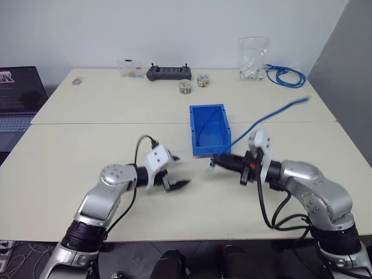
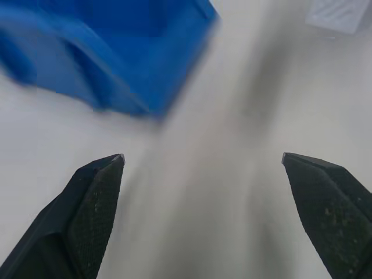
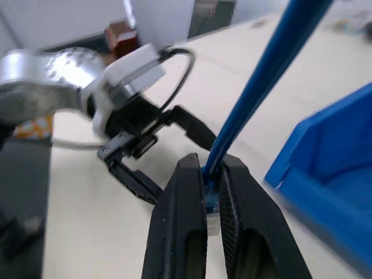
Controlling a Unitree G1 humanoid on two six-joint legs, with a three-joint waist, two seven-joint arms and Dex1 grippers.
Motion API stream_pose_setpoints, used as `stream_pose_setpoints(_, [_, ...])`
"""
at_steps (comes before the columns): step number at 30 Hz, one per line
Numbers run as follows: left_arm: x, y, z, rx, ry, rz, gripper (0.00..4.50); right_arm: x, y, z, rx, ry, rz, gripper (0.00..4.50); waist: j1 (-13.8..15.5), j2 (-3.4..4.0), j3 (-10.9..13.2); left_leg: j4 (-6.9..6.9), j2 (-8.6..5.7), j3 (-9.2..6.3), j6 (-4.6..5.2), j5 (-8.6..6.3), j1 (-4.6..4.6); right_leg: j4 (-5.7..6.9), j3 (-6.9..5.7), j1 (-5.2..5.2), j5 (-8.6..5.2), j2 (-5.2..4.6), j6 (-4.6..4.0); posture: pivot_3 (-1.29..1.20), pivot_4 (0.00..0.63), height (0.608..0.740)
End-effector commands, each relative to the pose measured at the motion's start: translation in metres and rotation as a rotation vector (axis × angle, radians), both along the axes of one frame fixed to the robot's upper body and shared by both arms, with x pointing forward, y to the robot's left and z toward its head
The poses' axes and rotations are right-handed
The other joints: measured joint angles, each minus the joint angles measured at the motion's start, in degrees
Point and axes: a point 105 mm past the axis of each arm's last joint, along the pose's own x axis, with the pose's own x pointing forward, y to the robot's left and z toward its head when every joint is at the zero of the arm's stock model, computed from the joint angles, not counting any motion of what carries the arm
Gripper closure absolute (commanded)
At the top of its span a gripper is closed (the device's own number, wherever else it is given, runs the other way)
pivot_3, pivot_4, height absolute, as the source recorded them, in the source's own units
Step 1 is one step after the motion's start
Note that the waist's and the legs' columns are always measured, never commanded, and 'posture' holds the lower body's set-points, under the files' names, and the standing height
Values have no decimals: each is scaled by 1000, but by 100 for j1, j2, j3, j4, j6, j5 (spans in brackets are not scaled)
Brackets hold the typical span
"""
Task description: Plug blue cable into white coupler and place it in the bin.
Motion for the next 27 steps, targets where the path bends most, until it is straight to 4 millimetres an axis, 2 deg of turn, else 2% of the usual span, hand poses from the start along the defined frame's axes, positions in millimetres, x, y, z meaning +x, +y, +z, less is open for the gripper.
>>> stream_pose_setpoints(1, [3,-1,39,-16,-117,61,0,28,-8,26,119,-9,-120,4476,-7,0,0,0,-2,9,-1,1,-2,5,9,-9,4,0,-2,0,150,740])
stream_pose_setpoints(3, [7,-6,47,-2,-131,66,0,51,-5,33,156,21,-188,4476,-14,0,0,-1,-5,17,-5,3,-2,16,19,-17,5,-1,-3,0,150,740])
stream_pose_setpoints(7, [17,-10,51,6,-141,94,0,94,1,30,127,90,-294,4476,-34,2,3,-6,-3,21,-14,9,1,23,20,-22,9,3,-10,0,150,740])
stream_pose_setpoints(9, [19,-11,50,8,-138,98,0,107,4,27,95,125,-312,3773,-38,2,3,-7,-4,26,-20,13,1,25,24,-24,9,5,-12,0,150,740])
stream_pose_setpoints(13, [19,-13,48,8,-131,87,0,119,1,24,-4,147,-300,2985,-39,4,4,-6,-3,33,-32,20,-3,23,29,-28,10,4,-12,0,150,740])
stream_pose_setpoints(17, [20,-10,48,6,-114,62,0,116,-33,29,-165,135,-271,1969,-8,5,6,-3,-7,40,-32,20,-20,13,29,-34,9,0,-11,0,150,740])
stream_pose_setpoints(21, [19,-7,48,17,-116,41,0,104,-54,29,-231,146,-243,1201,-13,5,7,4,-11,40,-32,20,-53,0,29,-52,9,-6,-11,0,150,740])
stream_pose_setpoints(24, [19,1,47,20,-111,45,0,87,-70,21,-340,99,-217,603,-22,4,7,1,-8,39,-32,20,-57,-1,27,-57,9,-6,-11,0,150,740])
stream_pose_setpoints(26, [22,13,42,39,-107,86,0,73,-73,21,-349,18,-189,134,-36,4,7,0,-5,36,-30,19,-60,-1,23,-57,8,-6,-10,0,150,740])
stream_pose_setpoints(27, [22,18,40,34,-99,101,0,65,-72,22,-331,-19,-164,61,-38,4,7,0,-5,38,-28,18,-59,2,25,-58,8,-6,-10,0,150,740])
